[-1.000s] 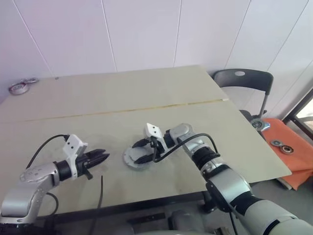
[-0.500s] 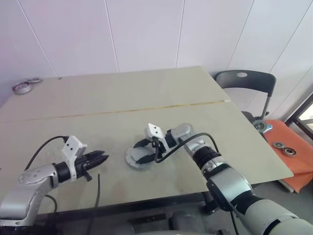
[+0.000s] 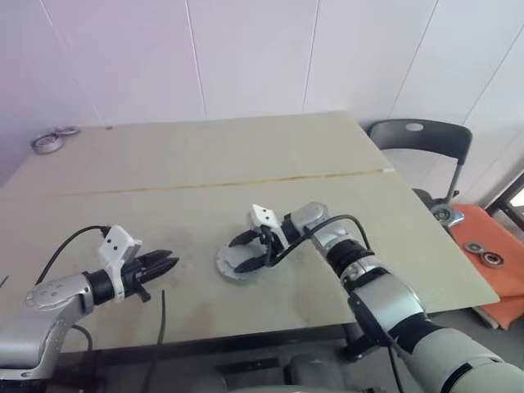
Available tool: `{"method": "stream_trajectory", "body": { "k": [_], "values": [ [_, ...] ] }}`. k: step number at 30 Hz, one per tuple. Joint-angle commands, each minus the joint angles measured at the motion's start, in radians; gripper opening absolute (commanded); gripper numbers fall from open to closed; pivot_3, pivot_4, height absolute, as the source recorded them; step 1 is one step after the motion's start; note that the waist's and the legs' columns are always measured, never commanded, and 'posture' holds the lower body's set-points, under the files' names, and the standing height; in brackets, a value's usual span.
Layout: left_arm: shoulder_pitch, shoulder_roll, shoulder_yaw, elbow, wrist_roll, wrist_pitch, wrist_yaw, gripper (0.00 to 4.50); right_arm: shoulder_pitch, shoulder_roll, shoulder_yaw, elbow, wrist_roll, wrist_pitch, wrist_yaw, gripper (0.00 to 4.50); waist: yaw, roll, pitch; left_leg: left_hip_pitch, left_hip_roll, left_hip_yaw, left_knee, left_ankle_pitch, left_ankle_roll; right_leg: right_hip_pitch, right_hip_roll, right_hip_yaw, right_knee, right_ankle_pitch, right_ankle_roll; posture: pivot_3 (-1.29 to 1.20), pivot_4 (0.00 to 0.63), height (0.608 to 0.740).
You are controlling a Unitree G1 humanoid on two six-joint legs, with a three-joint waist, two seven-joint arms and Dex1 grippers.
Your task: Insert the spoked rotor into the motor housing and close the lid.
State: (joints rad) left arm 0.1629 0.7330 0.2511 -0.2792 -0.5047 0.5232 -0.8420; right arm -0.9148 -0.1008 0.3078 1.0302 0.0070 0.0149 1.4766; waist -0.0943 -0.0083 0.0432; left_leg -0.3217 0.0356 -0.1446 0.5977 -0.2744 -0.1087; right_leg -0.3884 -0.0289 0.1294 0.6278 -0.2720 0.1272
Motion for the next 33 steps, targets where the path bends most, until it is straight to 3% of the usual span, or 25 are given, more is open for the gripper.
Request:
{"method": "stream_trajectory", "body": {
  "k": [1, 8, 13, 21, 28, 33],
  "values": [
    [-0.009, 0.007, 0.022, -0.027, -0.004, -0.003, 0.007, 1.23, 0.001, -0.027, -0.007, 0.051, -0.01, 0.082, 0.033, 3.06, 0.0, 0.0, 0.0, 0.0, 0.0, 0.0, 0.0, 0.0, 0.0, 0.0, 0.0, 0.0, 0.0, 0.0, 0.0, 0.0, 0.0, 0.74],
    [-0.014, 0.002, 0.015, -0.026, -0.004, -0.007, 0.012, 1.23, -0.017, -0.023, -0.038, 0.02, 0.009, 0.129, 0.05, 3.06, -0.001, 0.001, 0.001, -0.002, 0.0, 0.0, 0.0, 0.0, 0.0, -0.002, 0.0, 0.0, 0.0, 0.0, 0.0, 0.0, 0.0, 0.74],
    [-0.018, 0.002, 0.011, -0.023, -0.004, -0.009, 0.014, 1.23, 0.02, -0.043, 0.014, 0.009, -0.055, 0.029, 0.036, 3.06, -0.001, 0.001, 0.001, -0.002, 0.0, 0.0, 0.0, 0.0, 0.0, -0.002, 0.0, 0.0, 0.0, 0.0, 0.0, 0.0, 0.0, 0.74],
    [-0.023, -0.001, 0.008, -0.026, -0.002, -0.008, 0.02, 1.23, 0.023, 0.002, 0.006, 0.038, -0.07, -0.038, -0.113, 3.06, -0.008, 0.001, 0.001, 0.001, 0.0, 0.0, 0.001, 0.0, 0.0, 0.0, 0.0, 0.0, 0.001, 0.0, -0.001, 0.0, 0.0, 0.74],
    [-0.026, -0.006, 0.009, -0.024, 0.0, -0.011, 0.023, 1.23, -0.027, 0.071, -0.043, 0.087, -0.074, -0.104, -0.375, 3.06, -0.05, 0.001, 0.001, 0.002, 0.0, 0.0, 0.009, 0.001, -0.001, 0.0, 0.001, 0.0, 0.003, 0.003, -0.005, 0.0, 0.0, 0.74],
    [-0.03, -0.008, 0.008, -0.021, 0.0, -0.011, 0.024, 1.23, -0.038, 0.076, -0.048, 0.094, -0.062, -0.124, -0.375, 3.06, -0.062, 0.0, 0.002, 0.001, 0.0, -0.001, 0.016, 0.0, -0.002, -0.001, 0.001, 0.0, 0.002, 0.003, -0.005, 0.0, 0.0, 0.74]
  ]
}}
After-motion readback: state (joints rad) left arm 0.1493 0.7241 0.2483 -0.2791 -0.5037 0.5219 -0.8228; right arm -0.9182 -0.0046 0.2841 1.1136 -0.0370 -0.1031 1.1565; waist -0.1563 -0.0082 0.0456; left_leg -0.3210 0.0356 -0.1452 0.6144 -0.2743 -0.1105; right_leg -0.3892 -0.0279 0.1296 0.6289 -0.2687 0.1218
